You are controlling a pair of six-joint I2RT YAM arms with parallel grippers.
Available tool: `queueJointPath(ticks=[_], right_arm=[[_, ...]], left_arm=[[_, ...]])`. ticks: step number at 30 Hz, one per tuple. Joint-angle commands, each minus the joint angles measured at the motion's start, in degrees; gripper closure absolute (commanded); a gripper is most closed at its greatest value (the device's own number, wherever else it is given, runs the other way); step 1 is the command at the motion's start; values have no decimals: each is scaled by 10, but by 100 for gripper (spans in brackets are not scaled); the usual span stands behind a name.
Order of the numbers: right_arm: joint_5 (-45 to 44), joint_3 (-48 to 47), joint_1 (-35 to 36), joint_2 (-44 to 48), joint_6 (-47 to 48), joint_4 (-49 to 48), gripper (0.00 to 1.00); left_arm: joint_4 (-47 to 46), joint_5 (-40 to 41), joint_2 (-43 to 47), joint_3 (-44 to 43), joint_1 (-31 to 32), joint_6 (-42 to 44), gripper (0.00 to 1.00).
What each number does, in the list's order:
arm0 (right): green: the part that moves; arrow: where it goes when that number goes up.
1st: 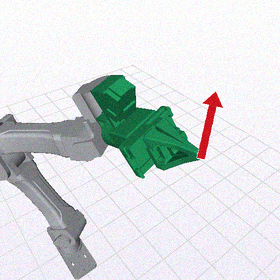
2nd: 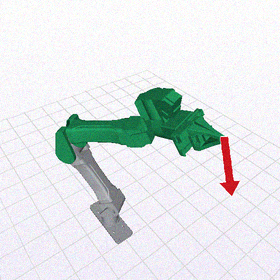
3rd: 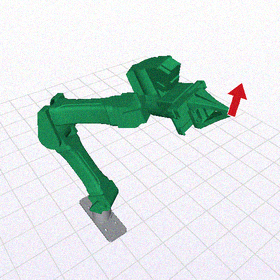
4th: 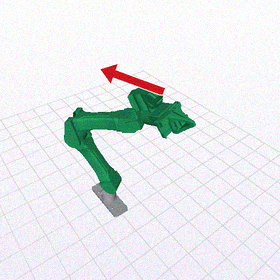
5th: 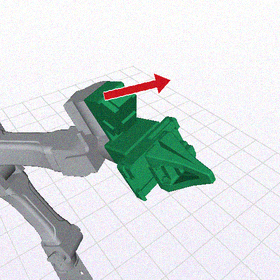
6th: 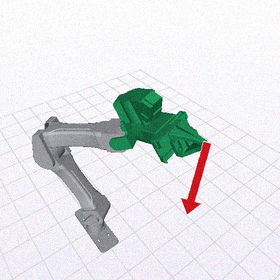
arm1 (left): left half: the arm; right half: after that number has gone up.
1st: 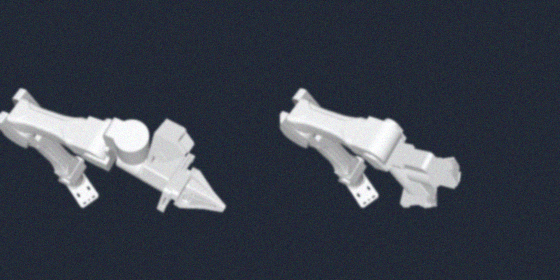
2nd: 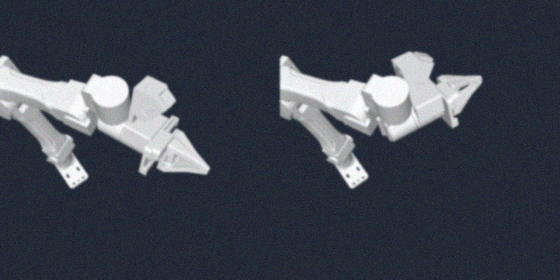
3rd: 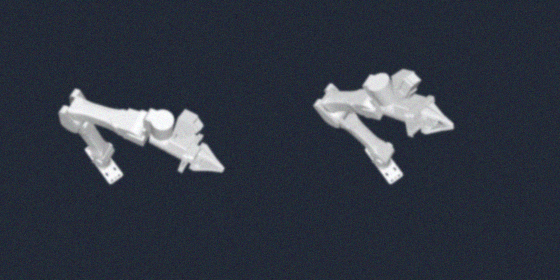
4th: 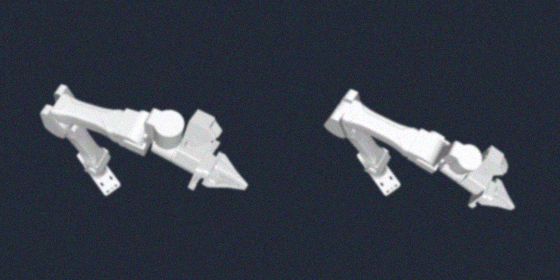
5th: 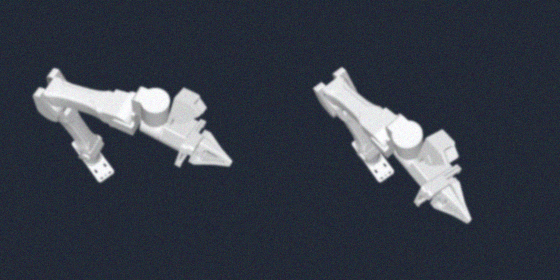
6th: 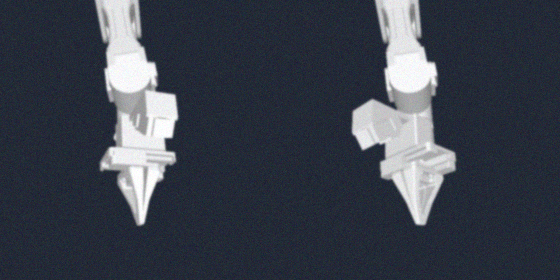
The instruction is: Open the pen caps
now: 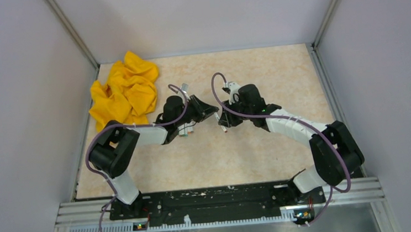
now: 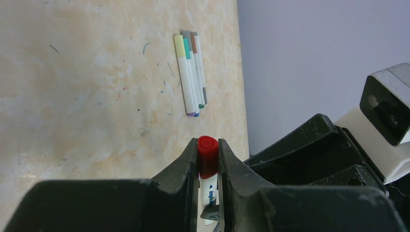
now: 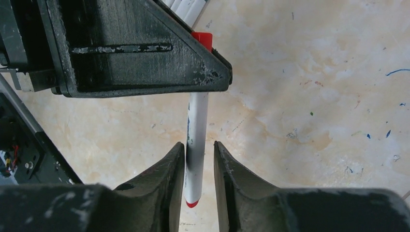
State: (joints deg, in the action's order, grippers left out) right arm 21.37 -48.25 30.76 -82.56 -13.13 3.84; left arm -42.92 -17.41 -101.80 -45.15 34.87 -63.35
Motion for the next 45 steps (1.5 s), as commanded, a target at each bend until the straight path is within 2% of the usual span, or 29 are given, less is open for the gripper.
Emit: queueJointPath(ticks=[1,8,11,14,17,22,26,31,34,38,41,45], right_arm=[[7,-24,11,8,21,-24,70],[7,-35,11,-10,24,-33,62],[11,-39,11,-22,24,-34,63],[14,-41,11,-32,24,-34,74],[13,-42,11,-38,25,-47,100],[7,-31,12,-37,23,-41,100],[0,15,13,-21,4,-52,100],[-13,70,17,10,-20,-69,100],[-33,80,17,24,-19,-69,100],[-74,60,16,37,-21,-61,100],[-131,24,12,33,-21,-42,100],[-199,-58,-4,-12,-14,8,100]], left_arm=[[-23,-47,-11,-18,-1,9,100],[-11,-73,-10,-27,-1,16,100],[-10,-75,-9,-27,-1,16,100],[-9,-78,-11,-32,-1,15,100],[-3,-72,-11,-35,-1,16,100],[29,-11,-12,-46,-15,18,100],[88,42,-40,-106,-60,36,100],[132,14,-113,-231,-121,57,100],[151,14,-132,-259,-136,70,100],[221,21,-145,-289,-137,119,100],[275,77,-139,-291,-132,170,100],[383,147,-158,-350,-121,249,100]])
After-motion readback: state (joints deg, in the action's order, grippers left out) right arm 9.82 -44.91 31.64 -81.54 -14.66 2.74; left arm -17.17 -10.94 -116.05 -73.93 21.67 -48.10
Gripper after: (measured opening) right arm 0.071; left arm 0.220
